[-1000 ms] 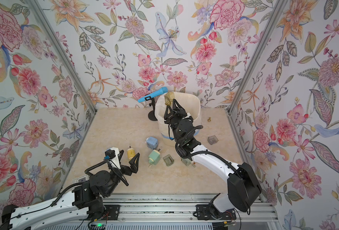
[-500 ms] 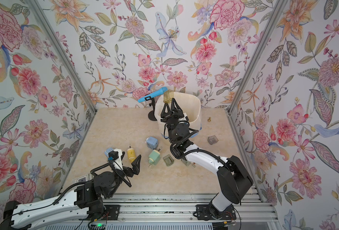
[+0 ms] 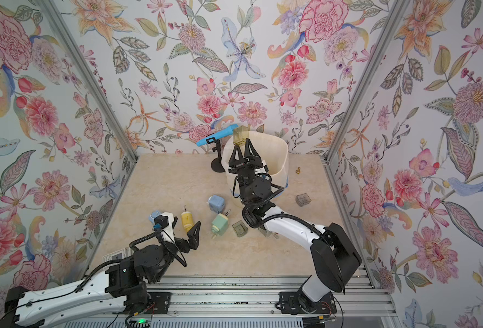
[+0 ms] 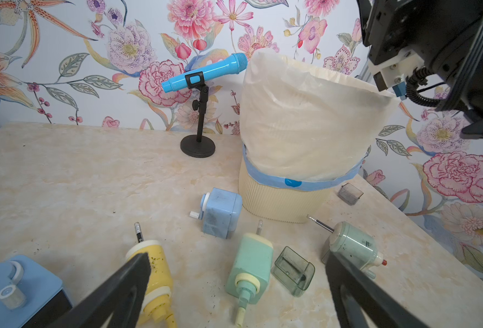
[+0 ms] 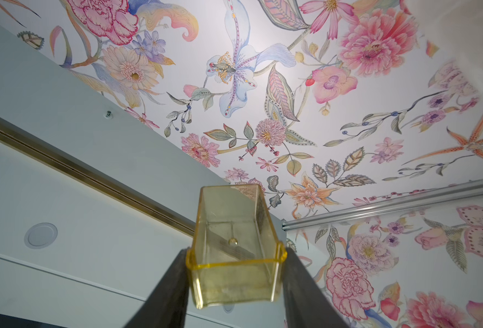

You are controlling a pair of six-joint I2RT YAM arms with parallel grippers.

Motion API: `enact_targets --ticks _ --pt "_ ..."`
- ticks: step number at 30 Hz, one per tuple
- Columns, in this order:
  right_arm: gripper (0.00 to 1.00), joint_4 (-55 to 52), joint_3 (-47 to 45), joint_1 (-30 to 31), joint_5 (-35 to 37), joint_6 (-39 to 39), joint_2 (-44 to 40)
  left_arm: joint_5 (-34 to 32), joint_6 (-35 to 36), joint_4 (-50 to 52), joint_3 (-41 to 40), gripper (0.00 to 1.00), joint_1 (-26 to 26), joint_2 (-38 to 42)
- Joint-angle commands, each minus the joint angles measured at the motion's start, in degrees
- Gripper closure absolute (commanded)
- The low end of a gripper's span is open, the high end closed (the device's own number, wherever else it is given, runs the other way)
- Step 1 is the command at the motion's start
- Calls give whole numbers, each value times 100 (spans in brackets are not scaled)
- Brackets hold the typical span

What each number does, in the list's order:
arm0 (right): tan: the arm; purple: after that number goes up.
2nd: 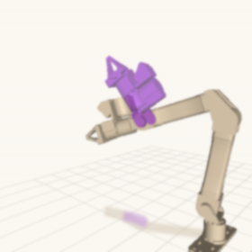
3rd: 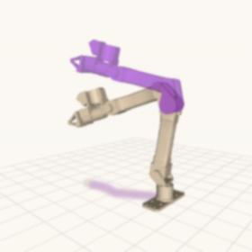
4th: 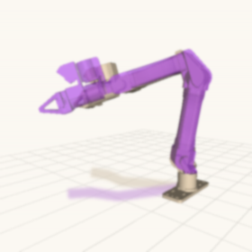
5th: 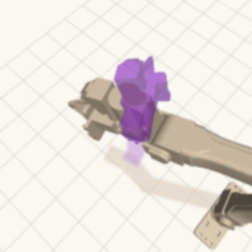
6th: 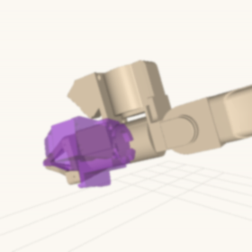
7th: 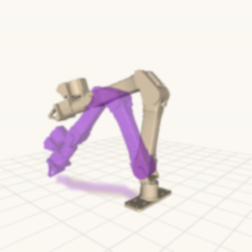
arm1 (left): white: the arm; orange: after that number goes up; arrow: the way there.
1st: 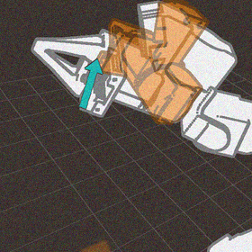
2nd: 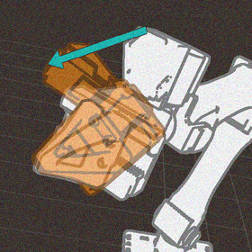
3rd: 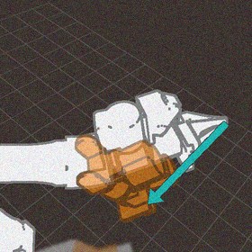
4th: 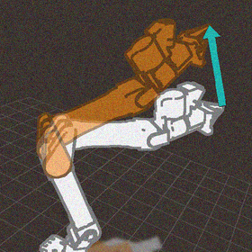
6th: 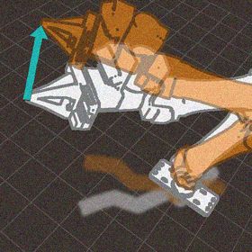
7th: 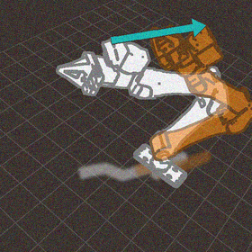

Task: Take out the pencil sharpener tray and clean the shavings
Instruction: Pour the shavings into the trash bin.

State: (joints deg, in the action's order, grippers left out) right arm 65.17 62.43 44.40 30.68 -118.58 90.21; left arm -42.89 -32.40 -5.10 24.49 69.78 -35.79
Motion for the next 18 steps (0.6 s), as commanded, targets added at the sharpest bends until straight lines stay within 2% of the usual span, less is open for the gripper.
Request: enact_targets --ticks 1,5,9,11,18 --pt "79 446 126 25 -314 -1040 -23 -207 66 -11 162 0 78 -55" --pt "80 345 -35 -109 -897 -693 -161 -351 366 -220 171 0 87 -43" --pt "80 219 174 -339 -1616 -329 -136 -513 563 -390 82 0 87 84" --pt "80 -85 451 -564 -2299 -59 -171 -574 698 -471 35 0 82 154" --pt "81 -1660 1596 -1484 -4774 1763 -222 -898 1547 -1426 -426 0 80 494"
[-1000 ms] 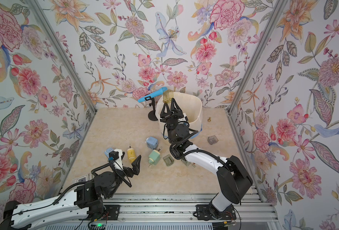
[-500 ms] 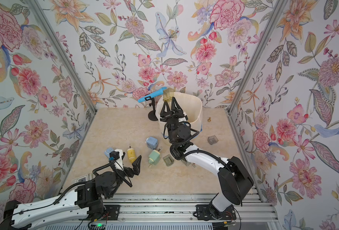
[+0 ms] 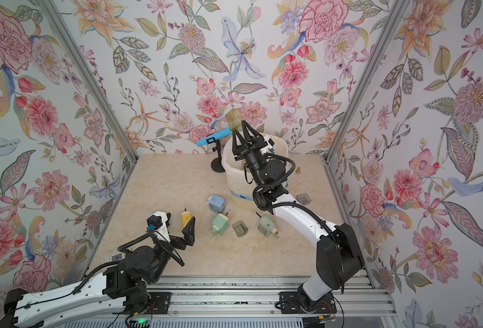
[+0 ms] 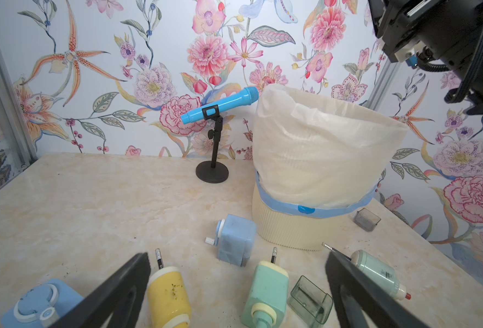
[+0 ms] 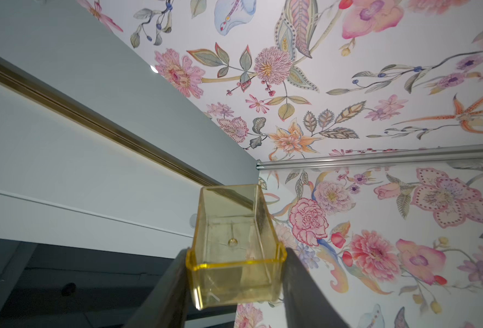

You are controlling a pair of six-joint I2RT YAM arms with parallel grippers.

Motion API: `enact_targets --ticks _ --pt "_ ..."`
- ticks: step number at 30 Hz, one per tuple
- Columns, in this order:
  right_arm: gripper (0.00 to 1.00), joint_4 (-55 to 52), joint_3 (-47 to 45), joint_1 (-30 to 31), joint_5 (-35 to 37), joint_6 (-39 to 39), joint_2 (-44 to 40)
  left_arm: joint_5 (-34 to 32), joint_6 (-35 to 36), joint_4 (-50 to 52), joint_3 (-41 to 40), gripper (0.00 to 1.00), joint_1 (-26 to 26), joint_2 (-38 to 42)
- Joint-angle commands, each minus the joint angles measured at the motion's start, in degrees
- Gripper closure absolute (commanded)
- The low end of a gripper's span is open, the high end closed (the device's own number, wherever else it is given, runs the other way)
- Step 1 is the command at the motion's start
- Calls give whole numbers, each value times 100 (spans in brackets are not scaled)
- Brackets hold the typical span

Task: Take out the pencil sharpener tray and clean the shavings
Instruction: Pour the shavings into the trash bin, then place the container at the center of the board.

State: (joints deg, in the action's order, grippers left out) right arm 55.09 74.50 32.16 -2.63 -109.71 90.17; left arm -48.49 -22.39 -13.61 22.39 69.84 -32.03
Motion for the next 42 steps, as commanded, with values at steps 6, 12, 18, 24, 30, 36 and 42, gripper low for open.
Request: enact_targets --ticks 6,12,18,24,30,36,42 --pt "82 -1292 981 -856 -3411 2075 67 -381 1530 -1896 -754 0 -4 168" --pt "83 -3744 1227 -967 -4540 5256 -400 235 1293 -1953 -787 0 -890 -73" --pt "82 -5760 351 -287 -3740 8696 -1674 1362 561 -1630 -577 0 -2461 -484" --pt "82 -5685 -1309 699 -2233 9943 -2766 3419 213 -1455 334 0 -3605 -1786" --pt "81 -5087 -2708 1314 -1613 10290 -3145 3571 373 -1013 1037 0 -3946 -2465" --pt "83 -3825 -3604 1703 -1261 10138 -2792 4013 -137 -898 1039 0 -4770 -2363" --pt "77 -2627 -4216 2095 -1256 10152 -2187 4160 -363 -797 859 0 -4857 -2298"
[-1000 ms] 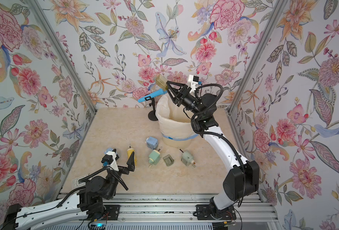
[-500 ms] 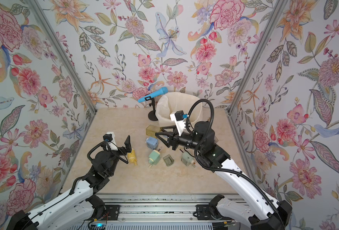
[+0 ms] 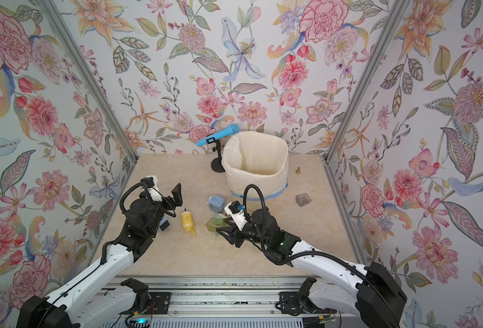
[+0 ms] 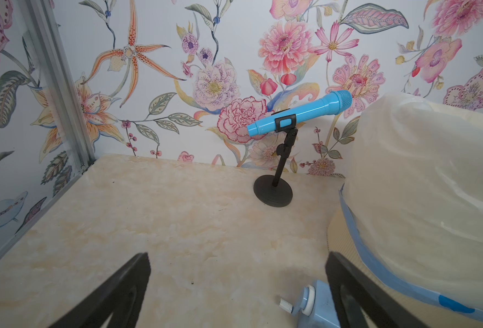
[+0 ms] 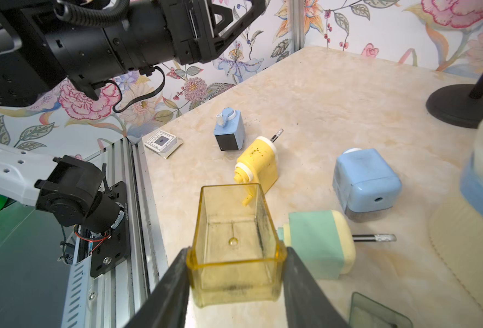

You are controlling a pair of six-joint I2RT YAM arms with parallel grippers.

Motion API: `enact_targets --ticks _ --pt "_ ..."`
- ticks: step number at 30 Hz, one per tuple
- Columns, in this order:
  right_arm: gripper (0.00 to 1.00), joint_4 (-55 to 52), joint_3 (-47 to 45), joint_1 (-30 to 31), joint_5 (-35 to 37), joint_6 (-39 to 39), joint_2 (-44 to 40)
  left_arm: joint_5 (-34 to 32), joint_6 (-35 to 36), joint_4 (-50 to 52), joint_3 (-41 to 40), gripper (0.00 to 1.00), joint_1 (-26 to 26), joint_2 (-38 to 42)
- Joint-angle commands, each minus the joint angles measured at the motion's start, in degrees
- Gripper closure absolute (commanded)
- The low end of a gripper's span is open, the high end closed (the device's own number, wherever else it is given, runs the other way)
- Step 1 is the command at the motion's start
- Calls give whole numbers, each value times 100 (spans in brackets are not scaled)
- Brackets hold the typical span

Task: Take out the pencil sharpener tray and clean the shavings
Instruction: Place the container at the center of the board.

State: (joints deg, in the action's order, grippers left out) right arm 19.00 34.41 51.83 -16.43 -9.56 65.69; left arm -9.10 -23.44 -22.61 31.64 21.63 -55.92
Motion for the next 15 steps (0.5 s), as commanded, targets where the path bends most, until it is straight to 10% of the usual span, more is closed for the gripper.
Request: enact_targets --ticks 1,15 --pt "77 1278 -330 166 91 96 475 253 -295 59 -123 0 -40 91" --pt "76 3661 -48 1277 1328 600 3130 291 -407 297 -544 0 -45 543"
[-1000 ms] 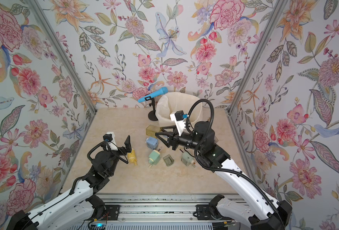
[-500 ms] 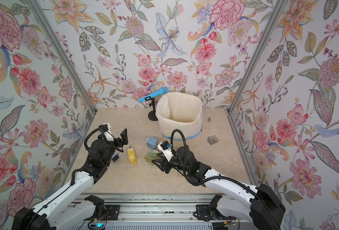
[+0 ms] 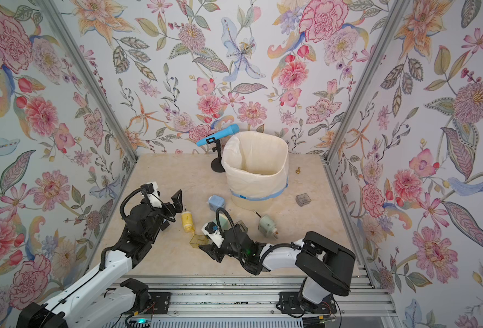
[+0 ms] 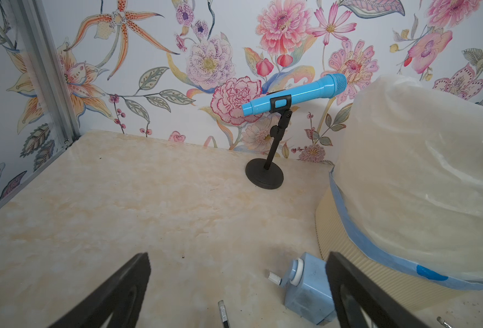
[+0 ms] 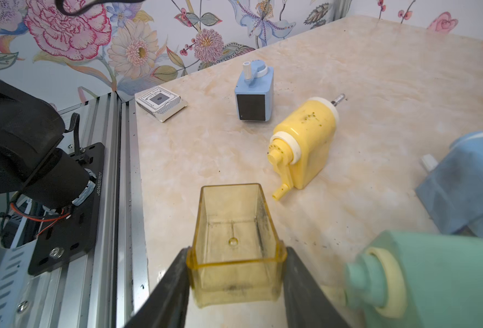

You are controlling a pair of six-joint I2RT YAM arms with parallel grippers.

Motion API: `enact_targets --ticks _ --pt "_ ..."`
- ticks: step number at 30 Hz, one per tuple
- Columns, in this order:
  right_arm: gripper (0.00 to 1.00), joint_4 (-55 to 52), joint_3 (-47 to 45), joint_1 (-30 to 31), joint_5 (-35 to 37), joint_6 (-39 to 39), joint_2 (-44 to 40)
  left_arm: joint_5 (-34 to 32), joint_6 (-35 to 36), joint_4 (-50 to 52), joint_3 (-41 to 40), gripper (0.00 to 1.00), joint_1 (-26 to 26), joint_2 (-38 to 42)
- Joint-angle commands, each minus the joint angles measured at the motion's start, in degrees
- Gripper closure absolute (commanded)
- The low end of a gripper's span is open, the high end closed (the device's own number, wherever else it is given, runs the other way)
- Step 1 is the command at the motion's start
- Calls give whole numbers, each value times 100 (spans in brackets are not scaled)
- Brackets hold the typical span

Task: Take out the pencil sharpener tray and clean the shavings
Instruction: Place the container at the center of the board.

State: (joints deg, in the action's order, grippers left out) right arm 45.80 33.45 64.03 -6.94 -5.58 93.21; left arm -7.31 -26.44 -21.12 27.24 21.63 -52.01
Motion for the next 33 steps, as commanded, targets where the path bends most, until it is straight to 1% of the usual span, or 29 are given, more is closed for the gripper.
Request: enact_targets --ticks 1,3,6,10,13,16,21,22,24,27,30,33 --pt "76 1160 54 120 503 271 549 108 -104 208 -132 0 -45 199" --pt "76 1044 155 266 619 470 665 86 -91 326 -170 0 -42 321" --pt "76 1586 29 317 784 402 996 21 -90 304 -322 0 -48 532" --pt "76 2366 -71 365 935 227 1620 -11 -147 217 -431 0 -42 597" --pt "73 2841 -85 510 1319 353 1980 0 -156 214 -426 0 -45 597" --pt "72 3212 -97 523 1469 397 2282 -13 -116 218 -440 0 -44 628" --pt "70 3270 -94 522 1503 367 2370 17 -106 187 -463 0 -45 648" --pt "67 3260 -78 524 1504 366 2393 25 -99 181 -457 0 -44 648" --pt "58 3207 -52 527 1481 348 2401 58 -107 194 -457 0 -45 665" --pt "51 3048 3 538 1467 350 2378 65 -125 203 -466 0 -51 728" --pt "49 3016 -14 558 1507 384 2335 19 -134 214 -509 0 -45 813" --pt "44 2916 13 571 1505 385 2341 27 -150 201 -553 0 -45 850"
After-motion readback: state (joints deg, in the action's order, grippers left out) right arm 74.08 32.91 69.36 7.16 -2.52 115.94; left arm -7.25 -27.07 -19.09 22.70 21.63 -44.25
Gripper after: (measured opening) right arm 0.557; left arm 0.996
